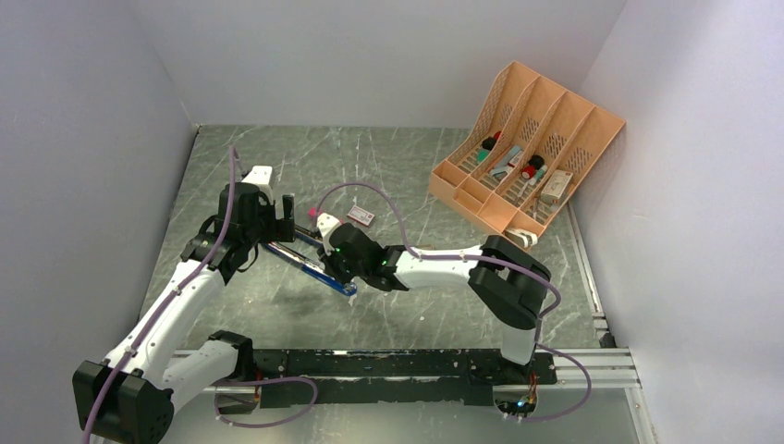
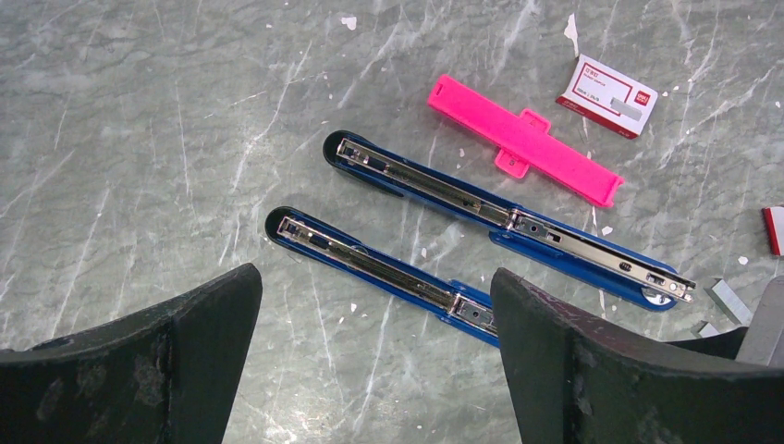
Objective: Load the staples into the stapler
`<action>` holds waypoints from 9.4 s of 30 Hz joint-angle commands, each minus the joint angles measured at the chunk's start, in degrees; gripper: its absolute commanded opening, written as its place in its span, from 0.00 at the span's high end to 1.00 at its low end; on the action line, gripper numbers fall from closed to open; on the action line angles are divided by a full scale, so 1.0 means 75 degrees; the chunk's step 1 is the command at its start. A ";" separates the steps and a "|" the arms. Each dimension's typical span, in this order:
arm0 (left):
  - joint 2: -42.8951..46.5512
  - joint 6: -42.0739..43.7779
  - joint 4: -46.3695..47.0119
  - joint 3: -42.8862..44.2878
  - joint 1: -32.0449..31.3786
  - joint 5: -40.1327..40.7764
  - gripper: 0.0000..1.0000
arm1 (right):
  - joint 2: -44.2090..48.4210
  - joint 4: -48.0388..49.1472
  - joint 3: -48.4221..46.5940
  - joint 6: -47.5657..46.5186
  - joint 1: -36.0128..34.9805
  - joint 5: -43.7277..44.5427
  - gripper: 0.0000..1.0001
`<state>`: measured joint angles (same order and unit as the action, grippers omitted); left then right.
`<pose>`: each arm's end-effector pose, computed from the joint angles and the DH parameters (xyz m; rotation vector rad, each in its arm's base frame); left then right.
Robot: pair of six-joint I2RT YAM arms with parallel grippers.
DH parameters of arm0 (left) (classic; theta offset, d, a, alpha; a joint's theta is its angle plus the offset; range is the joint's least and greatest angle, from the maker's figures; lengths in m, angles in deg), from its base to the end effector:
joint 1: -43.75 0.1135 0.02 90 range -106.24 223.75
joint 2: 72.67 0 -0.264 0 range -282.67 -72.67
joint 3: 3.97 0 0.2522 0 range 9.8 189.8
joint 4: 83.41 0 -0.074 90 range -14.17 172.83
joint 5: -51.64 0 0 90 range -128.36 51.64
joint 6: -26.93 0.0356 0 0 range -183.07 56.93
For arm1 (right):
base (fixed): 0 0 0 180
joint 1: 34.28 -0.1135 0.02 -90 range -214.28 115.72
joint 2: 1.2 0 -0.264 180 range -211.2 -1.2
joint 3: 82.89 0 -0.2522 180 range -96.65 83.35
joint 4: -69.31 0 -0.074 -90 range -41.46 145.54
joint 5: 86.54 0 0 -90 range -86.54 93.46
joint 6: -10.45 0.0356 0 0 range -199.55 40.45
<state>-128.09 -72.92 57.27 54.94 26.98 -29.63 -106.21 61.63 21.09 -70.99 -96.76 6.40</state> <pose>0.2030 -0.0555 0.2823 0.0468 2.1889 -0.0951 0.1850 0.3511 0.1808 -1.0088 2.0481 0.6184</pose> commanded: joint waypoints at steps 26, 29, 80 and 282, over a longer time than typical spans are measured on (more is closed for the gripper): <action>0.0115 0.0059 0.0168 -0.0043 -0.0031 -0.0133 0.02 | -0.0341 -0.0210 -0.0300 0.0010 -0.0035 -0.0203 1.00; 0.0114 0.0059 0.0164 -0.0042 -0.0031 -0.0140 0.02 | -0.0336 -0.0218 -0.0298 0.0008 -0.0024 -0.0204 1.00; 0.0135 0.0058 0.0184 -0.0049 -0.0035 -0.0179 0.02 | -0.0346 -0.0588 -0.0415 -0.0474 -0.0029 -0.0486 0.80; 0.0123 0.0071 0.0183 -0.0041 -0.0116 -0.0204 0.02 | -0.0891 0.5682 0.3404 -0.1551 -0.0827 -0.1836 0.96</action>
<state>-127.74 -72.92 57.31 54.94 26.35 -30.09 -111.72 107.60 45.79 -82.23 -102.75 -7.57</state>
